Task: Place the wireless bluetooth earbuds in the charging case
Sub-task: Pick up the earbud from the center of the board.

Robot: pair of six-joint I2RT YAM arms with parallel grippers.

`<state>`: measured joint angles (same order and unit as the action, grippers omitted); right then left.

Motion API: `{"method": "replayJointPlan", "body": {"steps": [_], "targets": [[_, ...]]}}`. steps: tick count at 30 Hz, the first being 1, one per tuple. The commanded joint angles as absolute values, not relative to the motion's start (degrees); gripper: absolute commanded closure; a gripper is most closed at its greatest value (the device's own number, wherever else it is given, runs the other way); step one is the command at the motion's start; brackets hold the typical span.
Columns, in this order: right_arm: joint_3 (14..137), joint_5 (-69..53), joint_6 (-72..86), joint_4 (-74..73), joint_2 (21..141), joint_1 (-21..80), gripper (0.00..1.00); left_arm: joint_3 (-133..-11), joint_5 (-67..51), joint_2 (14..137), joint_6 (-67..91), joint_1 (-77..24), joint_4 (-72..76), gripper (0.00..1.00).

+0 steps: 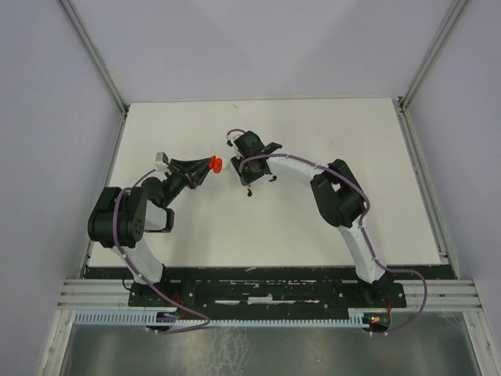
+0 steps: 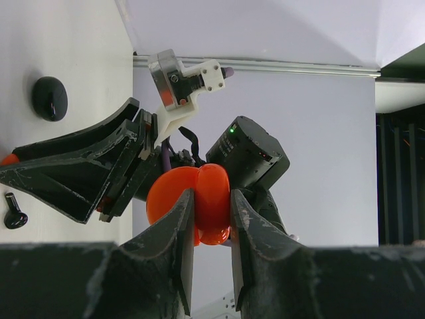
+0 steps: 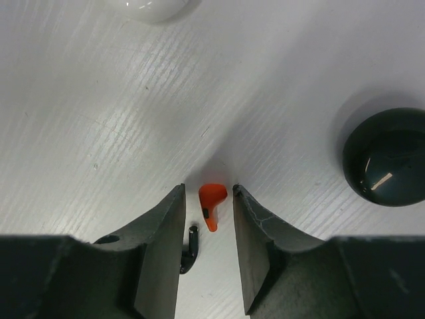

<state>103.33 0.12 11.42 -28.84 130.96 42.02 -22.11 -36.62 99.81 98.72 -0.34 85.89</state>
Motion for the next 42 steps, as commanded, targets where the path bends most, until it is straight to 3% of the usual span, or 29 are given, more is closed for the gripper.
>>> {"method": "replayJointPlan", "body": {"steps": [1,8,14,19,31,42], "targets": [[106.3,0.2,10.6,-29.6,132.0,42.3,0.58,-22.0,-38.1,100.0,100.3,0.0,91.5,0.97],[106.6,0.1,10.5,-30.0,132.2,42.3,0.67,-22.0,-38.1,100.1,100.3,0.0,91.4,0.97],[106.2,0.6,10.2,-29.0,131.2,42.3,0.85,-22.1,-38.2,100.1,100.1,0.0,91.4,0.97],[96.7,0.1,12.0,-16.9,122.4,40.6,0.95,-22.4,-38.3,99.7,99.2,-0.2,89.8,0.97],[62.7,-1.3,12.4,27.0,92.6,38.3,0.96,-26.0,-35.2,101.7,98.1,-8.0,87.0,0.97],[52.0,-4.9,13.9,44.7,89.4,38.4,0.99,-29.1,-33.0,104.6,100.4,-13.4,87.9,0.97]]}}
